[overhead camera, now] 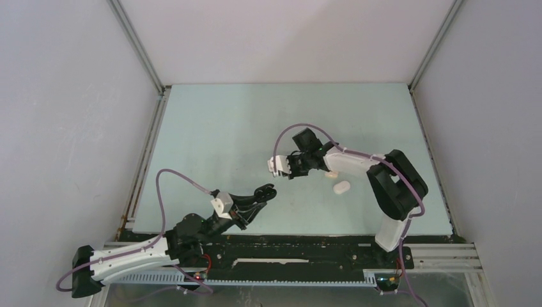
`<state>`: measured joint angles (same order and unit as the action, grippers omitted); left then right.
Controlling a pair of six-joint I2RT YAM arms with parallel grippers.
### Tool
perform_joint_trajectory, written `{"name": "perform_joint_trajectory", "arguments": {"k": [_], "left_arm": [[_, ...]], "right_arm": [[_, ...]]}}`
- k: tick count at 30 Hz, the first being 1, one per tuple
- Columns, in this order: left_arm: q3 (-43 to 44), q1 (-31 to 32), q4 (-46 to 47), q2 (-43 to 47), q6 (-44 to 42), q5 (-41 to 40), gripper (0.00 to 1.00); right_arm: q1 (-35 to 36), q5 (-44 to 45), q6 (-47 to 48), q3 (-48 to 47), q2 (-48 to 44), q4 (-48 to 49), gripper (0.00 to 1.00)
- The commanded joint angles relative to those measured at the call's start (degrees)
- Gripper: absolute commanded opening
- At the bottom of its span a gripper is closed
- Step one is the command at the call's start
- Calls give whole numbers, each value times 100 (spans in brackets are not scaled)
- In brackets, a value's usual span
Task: Insert the wireless bluetooth earbuds into the charging case
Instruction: Pick up the earbud from the center of the board.
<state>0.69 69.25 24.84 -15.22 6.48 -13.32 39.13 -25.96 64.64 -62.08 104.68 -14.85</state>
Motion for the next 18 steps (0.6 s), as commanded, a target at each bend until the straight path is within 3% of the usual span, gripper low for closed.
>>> {"name": "perform_joint_trajectory", "arguments": {"k": [1,6,10,15,18], "left_arm": [[-197,31,204,-117,-121,81,0],[-135,36,558,-582,-315,160,0],[-110,36,966,-1234,-551,314,0],[111,36,1526,-2044,-639,582,0],[246,36,1748,-2409,-639,771,0]], "right_arm": [[-427,-512,-697,-184,-967,-974,5],[-927,-1056,-964,-189,-2334,-2341,5],[-931,-1367,-1138,-224,-3336,-3208,5],[-617,-1896,-1567,-608,-3880,-4137,5],[89,-1586,-1752,-860,-3917,-4415,6]]}}
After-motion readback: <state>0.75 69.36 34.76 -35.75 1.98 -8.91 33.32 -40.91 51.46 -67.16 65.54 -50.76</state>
